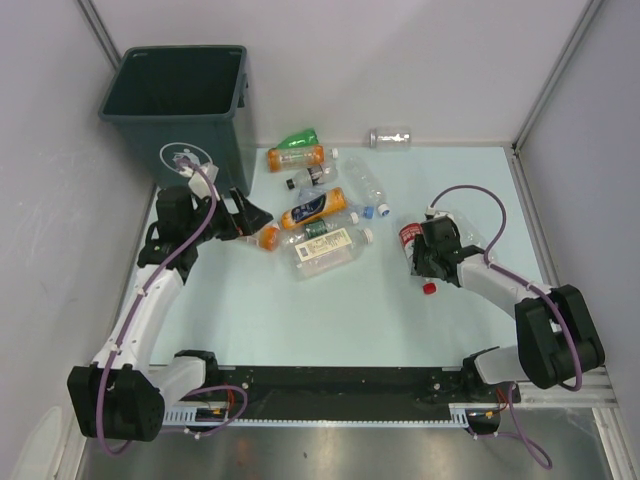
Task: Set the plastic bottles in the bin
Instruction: Pick up the plastic bottle at the center of the board.
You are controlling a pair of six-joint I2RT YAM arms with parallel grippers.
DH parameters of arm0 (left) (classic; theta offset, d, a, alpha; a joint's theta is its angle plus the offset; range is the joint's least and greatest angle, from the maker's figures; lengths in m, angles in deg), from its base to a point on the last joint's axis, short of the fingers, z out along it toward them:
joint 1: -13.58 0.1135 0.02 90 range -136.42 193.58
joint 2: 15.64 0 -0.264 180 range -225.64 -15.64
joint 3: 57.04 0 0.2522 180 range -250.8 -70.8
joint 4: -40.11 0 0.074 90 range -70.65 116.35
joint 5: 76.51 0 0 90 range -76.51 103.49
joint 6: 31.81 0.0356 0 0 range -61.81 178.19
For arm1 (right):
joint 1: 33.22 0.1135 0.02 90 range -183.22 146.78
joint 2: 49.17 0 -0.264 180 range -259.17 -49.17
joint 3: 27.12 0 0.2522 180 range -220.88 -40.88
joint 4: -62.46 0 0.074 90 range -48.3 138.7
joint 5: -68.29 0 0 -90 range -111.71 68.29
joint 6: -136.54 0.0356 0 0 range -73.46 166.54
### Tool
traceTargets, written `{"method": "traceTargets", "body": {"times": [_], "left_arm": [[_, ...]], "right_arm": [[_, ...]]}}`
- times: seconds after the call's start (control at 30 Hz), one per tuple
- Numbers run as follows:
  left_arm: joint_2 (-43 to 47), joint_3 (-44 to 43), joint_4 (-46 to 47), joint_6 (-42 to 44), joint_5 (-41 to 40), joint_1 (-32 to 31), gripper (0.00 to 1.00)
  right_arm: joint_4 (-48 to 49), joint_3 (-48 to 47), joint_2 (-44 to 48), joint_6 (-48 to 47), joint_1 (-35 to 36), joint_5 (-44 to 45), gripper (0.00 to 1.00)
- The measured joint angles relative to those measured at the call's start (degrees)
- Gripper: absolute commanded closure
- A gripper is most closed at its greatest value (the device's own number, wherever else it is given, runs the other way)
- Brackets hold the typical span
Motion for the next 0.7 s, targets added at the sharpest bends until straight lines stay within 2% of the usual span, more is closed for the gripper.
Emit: {"method": "traceTargets", "body": {"times": [0.17,0.37,0.53,0.7], "left_arm": [[0.0,0.2,0.3,0.0,1.1,0.0,0.00],[-0.3,1.1,3.3,-0.6,6.2,-0.5,0.00],[-0.6,3.9,9.4,-3.4,12.9,-3.6,0.00],[0.1,5.9,16.2,-5.6,17.0,-9.0,0.00]], "right_arm": [[-0.6,0.0,1.6,0.0,1.5,-0.2,0.71],[-0.2,0.0,14.5,0.5,6.0,-5.9,0.70],[5.8,-0.3,24.8,3.1,11.3,-12.2,0.70],[13.1,-0.5,25.8,6.5,17.0,-16.0,0.70]]}}
